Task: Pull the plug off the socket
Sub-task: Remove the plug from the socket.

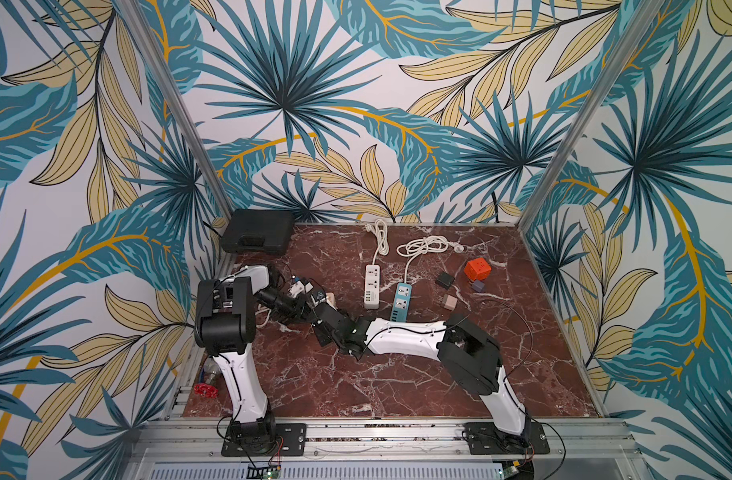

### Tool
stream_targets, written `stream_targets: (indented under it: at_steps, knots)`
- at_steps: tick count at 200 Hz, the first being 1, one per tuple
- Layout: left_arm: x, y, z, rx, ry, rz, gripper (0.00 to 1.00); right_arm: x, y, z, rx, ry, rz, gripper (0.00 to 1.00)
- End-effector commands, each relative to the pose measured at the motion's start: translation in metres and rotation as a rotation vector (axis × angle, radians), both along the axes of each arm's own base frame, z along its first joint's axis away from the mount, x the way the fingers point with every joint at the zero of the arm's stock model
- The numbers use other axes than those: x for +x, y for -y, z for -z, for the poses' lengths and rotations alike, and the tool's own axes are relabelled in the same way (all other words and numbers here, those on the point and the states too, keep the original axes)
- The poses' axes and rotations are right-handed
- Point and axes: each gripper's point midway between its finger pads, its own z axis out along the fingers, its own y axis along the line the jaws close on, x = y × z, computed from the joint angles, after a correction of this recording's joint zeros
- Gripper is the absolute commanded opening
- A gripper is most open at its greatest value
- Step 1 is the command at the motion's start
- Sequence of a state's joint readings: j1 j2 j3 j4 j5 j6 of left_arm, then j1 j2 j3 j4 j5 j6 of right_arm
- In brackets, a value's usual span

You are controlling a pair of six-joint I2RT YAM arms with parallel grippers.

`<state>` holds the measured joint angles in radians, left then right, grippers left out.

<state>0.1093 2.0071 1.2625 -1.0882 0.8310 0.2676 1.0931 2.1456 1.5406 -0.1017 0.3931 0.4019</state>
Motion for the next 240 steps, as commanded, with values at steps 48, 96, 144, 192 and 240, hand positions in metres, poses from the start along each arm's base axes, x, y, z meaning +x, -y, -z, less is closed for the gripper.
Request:
stream_targets:
  at_steps: [48,96,144,192,240]
  knots:
    - [-0.007,-0.019,0.044,0.155,-0.023,0.039,0.0,0.006,-0.007,-0.039,0.13,0.027,0.019,0.07]
    - [-0.006,-0.02,0.044,0.156,-0.021,0.036,0.0,-0.003,-0.016,-0.034,-0.037,0.115,-0.008,0.05]
    - [-0.006,-0.02,0.044,0.154,-0.022,0.033,0.0,-0.003,-0.017,-0.042,-0.022,0.132,-0.004,0.05]
    - [-0.007,-0.02,0.044,0.155,-0.021,0.036,0.0,0.001,-0.007,-0.06,0.145,0.061,0.033,0.05]
    - [-0.007,-0.02,0.045,0.155,-0.022,0.035,0.0,0.003,-0.005,-0.06,0.154,0.039,0.026,0.03]
